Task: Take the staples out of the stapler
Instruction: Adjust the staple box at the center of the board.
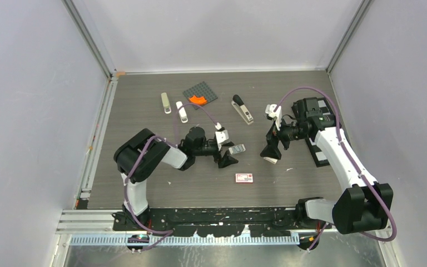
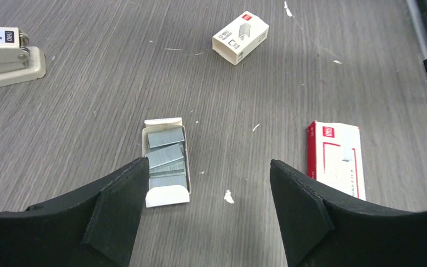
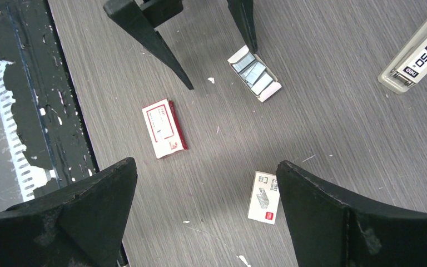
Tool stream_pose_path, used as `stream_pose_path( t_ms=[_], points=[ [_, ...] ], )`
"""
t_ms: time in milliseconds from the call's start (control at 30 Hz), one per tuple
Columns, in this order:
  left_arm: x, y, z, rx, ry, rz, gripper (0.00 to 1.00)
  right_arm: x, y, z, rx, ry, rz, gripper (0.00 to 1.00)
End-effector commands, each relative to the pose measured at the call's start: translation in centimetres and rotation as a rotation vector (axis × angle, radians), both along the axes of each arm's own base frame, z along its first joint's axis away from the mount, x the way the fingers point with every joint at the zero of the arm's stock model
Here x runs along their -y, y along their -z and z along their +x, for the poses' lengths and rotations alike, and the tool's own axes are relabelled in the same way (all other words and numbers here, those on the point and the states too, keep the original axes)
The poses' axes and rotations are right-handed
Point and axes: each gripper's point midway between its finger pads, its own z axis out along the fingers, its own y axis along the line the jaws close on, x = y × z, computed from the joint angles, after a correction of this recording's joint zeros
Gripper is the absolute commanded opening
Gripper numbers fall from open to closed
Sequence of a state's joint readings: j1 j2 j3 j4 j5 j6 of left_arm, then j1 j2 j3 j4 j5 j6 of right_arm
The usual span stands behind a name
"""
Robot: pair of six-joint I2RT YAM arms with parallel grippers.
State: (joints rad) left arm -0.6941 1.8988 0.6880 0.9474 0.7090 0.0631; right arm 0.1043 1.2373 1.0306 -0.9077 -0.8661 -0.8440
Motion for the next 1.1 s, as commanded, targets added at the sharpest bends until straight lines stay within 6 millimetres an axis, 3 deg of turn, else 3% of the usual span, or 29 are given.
stream_pose_path(
  t_ms=[0, 200, 467, 633, 733, 1067],
  points=[
    [1.4, 0.2, 1.3, 0.119, -0.033, 0.05, 0.8, -0.2, -1.6, 0.6, 0.049, -0.02, 0.023, 1.0],
    [1.3, 1.7, 2.3, 0.119, -0.115, 0.093, 0.76, -0.3, -2.0, 0.5, 0.051, -0.023, 0.038, 1.0],
    [1.4, 0.2, 2.1, 0.136, -0.119, 0.025, 0.76, -0.3, -2.0, 0.3, 0.046, -0.029, 0.044, 1.0],
    [1.5, -2.3, 0.7, 0.165, -0.073, -0.108, 0.76, -0.2, -1.9, 0.3, 0.041, -0.03, 0.046, 1.0],
    [1.3, -3.3, 0.9, 0.153, -0.073, -0.157, 0.76, -0.2, -1.9, 0.2, 0.039, -0.032, 0.048, 1.0],
    [0.0, 0.6, 4.4, -0.018, -0.234, 0.08, 0.76, -0.2, -2.1, 0.0, 0.038, -0.041, 0.057, 1.0]
  ],
)
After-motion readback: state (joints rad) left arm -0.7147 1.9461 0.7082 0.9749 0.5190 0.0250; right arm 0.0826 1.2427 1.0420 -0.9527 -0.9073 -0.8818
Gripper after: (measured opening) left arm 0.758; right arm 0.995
